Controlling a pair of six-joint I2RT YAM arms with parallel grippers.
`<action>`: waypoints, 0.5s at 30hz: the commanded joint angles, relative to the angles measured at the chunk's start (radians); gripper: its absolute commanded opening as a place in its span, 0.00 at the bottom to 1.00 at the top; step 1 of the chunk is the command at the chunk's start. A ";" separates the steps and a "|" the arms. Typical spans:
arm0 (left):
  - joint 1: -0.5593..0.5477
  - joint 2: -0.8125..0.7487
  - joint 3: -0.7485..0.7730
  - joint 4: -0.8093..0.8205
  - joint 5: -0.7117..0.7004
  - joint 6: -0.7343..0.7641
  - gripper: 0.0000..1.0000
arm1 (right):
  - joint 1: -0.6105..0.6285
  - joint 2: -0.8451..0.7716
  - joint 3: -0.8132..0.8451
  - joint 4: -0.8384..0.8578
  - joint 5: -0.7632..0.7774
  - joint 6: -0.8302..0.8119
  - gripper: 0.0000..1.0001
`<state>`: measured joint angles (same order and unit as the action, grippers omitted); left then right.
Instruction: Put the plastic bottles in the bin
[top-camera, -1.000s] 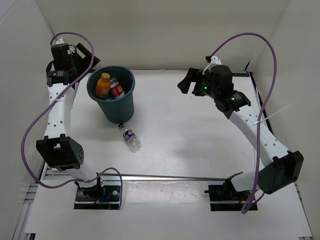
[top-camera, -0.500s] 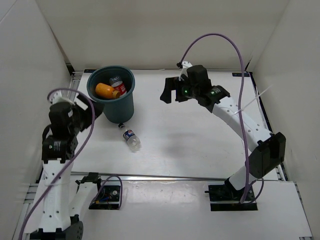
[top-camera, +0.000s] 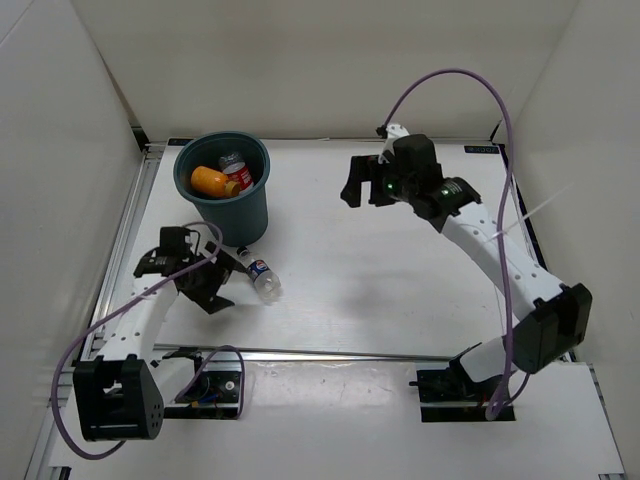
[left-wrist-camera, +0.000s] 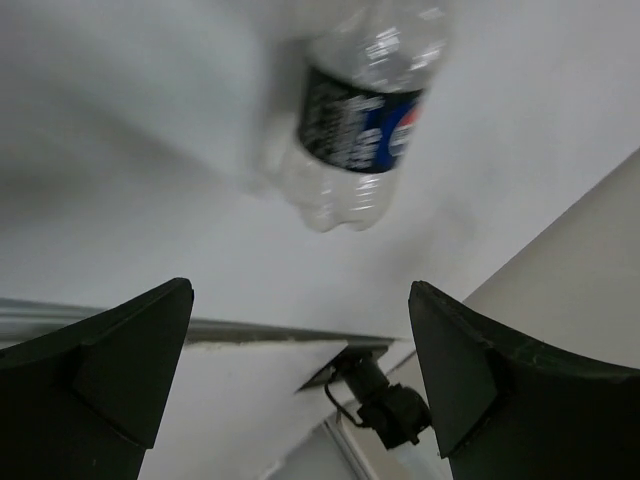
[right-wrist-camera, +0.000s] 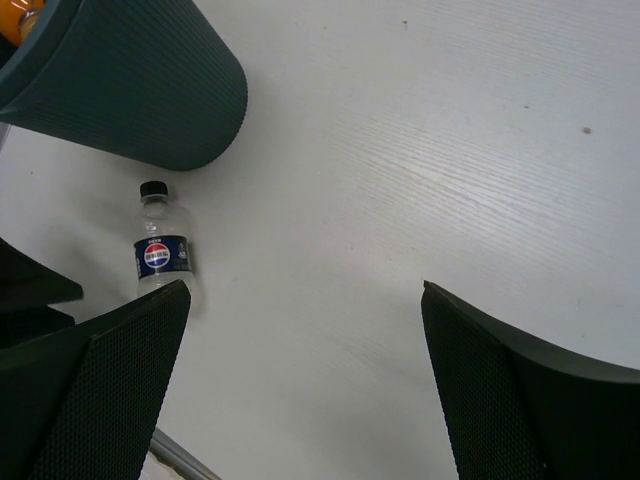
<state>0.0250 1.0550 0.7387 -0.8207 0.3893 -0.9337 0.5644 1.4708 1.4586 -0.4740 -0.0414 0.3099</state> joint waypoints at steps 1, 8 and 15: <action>-0.014 -0.035 -0.050 0.066 0.102 -0.051 1.00 | -0.012 -0.101 -0.050 0.005 0.020 -0.011 1.00; -0.112 -0.015 -0.047 0.110 -0.130 -0.022 1.00 | -0.060 -0.196 -0.184 0.005 0.020 -0.002 1.00; -0.204 0.005 -0.070 0.250 -0.294 -0.001 1.00 | -0.101 -0.224 -0.198 -0.014 -0.017 -0.022 1.00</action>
<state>-0.1501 1.0531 0.6632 -0.6609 0.1955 -0.9558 0.4751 1.2728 1.2610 -0.4892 -0.0368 0.3088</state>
